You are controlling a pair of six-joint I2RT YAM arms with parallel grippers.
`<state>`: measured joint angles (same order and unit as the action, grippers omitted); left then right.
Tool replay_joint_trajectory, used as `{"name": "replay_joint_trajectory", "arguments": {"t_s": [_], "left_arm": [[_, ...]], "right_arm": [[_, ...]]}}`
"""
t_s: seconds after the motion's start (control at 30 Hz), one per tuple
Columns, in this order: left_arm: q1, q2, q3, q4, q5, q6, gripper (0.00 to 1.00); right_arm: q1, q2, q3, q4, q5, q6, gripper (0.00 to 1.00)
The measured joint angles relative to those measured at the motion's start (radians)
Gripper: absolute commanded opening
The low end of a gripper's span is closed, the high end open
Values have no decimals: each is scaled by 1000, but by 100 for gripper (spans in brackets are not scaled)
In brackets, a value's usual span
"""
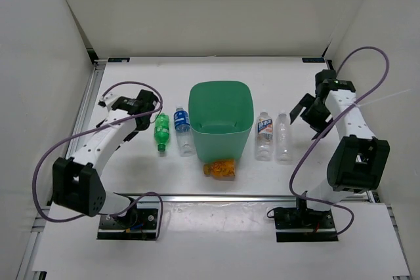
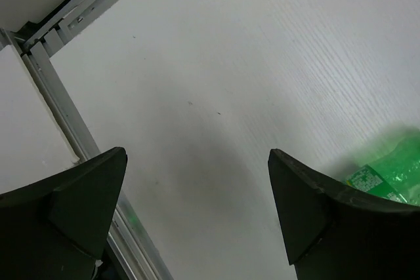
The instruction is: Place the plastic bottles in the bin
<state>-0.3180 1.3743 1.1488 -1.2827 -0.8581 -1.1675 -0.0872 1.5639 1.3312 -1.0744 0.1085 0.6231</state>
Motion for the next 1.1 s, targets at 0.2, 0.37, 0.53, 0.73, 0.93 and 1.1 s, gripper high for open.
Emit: {"name": "replay_joint_trajectory", "arguments": {"t_s": [0.2,0.37,0.53,0.73,0.93,1.1], "left_arm": [[-42,86,46,-35,-16,-27,100],[-53,93,49,-54,-23,-42,100],[-89,87,43,-28,-26,-14,100],[-128,-16,-35,46,-20,58,100],[-129,-63,-58,63,-20,77,100],[-129,-61,-62,52,-20,66,100]], "right_arm": [[37,-1,-23,60,-92,-98,100],[41,0,-60,100,-132,-142,100],[51,33,-77,124,-146,-169,100],[55,125,-79,154,-150,-189,100],[81,194,-79,168,-138,-195,90],[82,238,-97,187,-139,-193,42]]}}
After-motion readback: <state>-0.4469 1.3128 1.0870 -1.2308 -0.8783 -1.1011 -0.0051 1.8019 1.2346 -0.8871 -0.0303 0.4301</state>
